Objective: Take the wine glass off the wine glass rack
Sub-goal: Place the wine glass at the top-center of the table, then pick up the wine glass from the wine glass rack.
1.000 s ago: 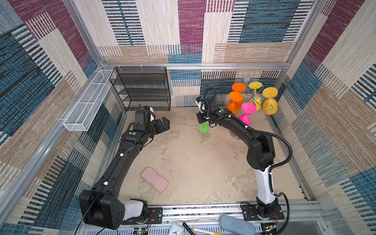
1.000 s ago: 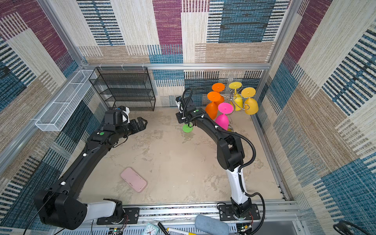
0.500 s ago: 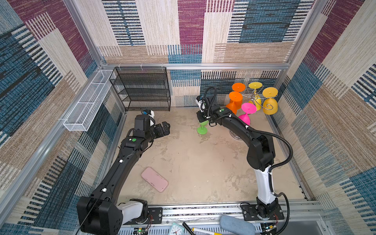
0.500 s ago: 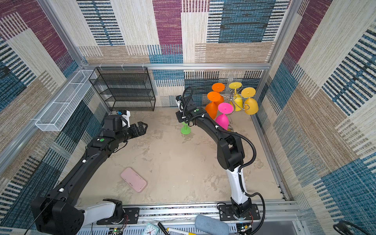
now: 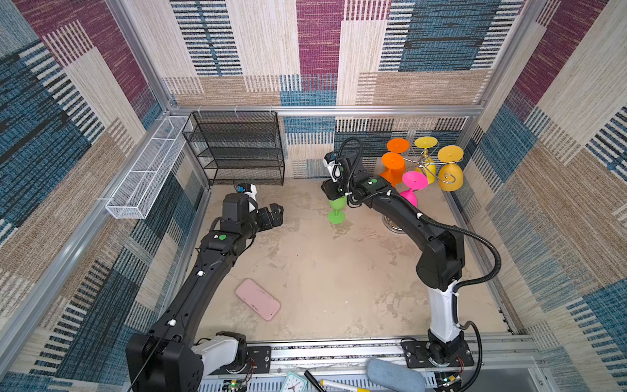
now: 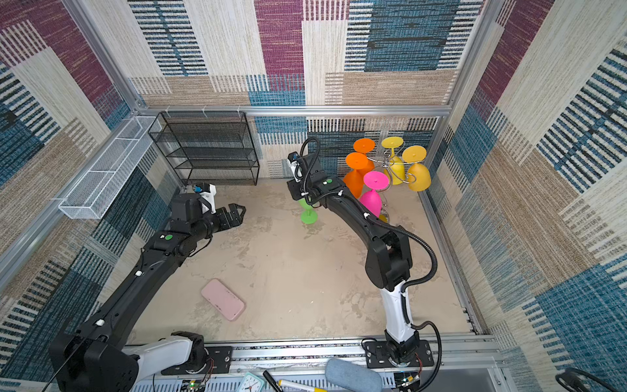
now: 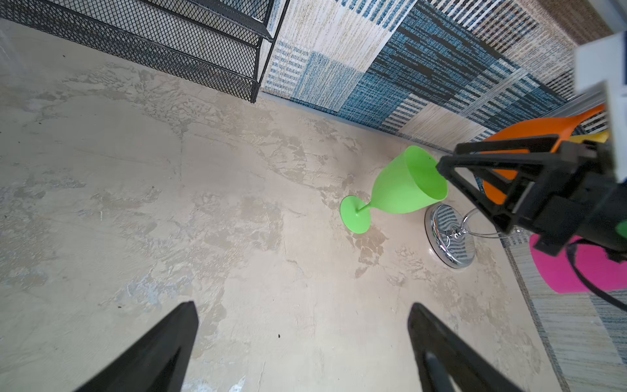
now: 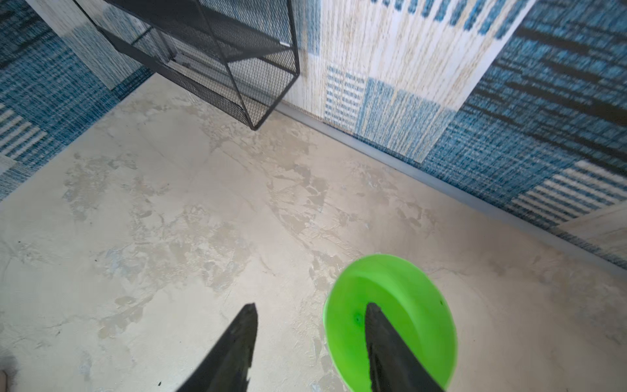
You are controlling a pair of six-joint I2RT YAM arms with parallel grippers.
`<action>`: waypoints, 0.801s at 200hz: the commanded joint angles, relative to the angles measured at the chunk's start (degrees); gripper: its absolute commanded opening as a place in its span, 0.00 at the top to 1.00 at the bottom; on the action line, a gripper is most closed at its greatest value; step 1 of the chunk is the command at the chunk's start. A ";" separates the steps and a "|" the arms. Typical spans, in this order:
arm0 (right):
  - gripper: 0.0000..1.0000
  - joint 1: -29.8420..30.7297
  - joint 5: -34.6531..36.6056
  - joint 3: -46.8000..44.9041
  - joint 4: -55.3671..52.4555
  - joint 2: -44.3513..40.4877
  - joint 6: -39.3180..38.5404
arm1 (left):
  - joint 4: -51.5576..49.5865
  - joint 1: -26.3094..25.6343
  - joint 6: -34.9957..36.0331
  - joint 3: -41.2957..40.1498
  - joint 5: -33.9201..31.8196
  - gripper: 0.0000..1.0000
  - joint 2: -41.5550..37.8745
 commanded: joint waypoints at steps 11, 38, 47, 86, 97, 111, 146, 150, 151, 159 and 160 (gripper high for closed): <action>0.33 1.34 3.87 -2.22 2.71 -4.60 0.30 | 2.69 -0.08 0.32 -0.83 -0.65 0.02 -0.52; 0.22 3.44 6.75 -5.64 6.17 -10.72 0.26 | 3.85 -0.18 -0.19 -1.65 -0.48 0.02 -0.90; 0.19 4.06 7.29 -7.14 7.49 -13.07 0.36 | 4.29 -0.25 -0.37 -1.89 -0.48 0.02 -1.16; 0.12 4.76 7.35 -11.92 10.20 -22.75 2.50 | 5.17 -1.01 0.73 -1.85 2.17 0.06 -1.21; 0.10 4.77 7.39 -13.18 10.75 -25.52 3.53 | 5.27 -1.55 1.10 -1.75 2.97 0.06 -1.30; 0.09 4.75 7.71 -14.70 11.39 -28.83 5.01 | 5.69 -2.49 1.63 -1.77 4.02 0.06 -1.36; 0.08 3.78 8.89 -18.53 11.47 -36.08 9.58 | 7.98 -5.82 4.29 -2.67 6.23 0.03 -2.13; 0.09 3.55 8.81 -19.39 11.84 -37.12 10.09 | 8.03 -6.36 4.69 -2.69 6.48 0.03 -2.24; 0.09 3.45 8.80 -19.55 11.97 -37.43 10.27 | 8.05 -6.52 4.75 -2.70 6.52 0.03 -2.28; 0.09 2.92 8.79 -21.66 12.93 -39.66 11.33 | 8.06 -7.49 5.60 -2.70 6.77 0.03 -2.35; 0.09 2.87 8.75 -21.92 13.04 -39.93 11.50 | 8.07 -7.57 5.68 -2.70 6.80 0.03 -2.38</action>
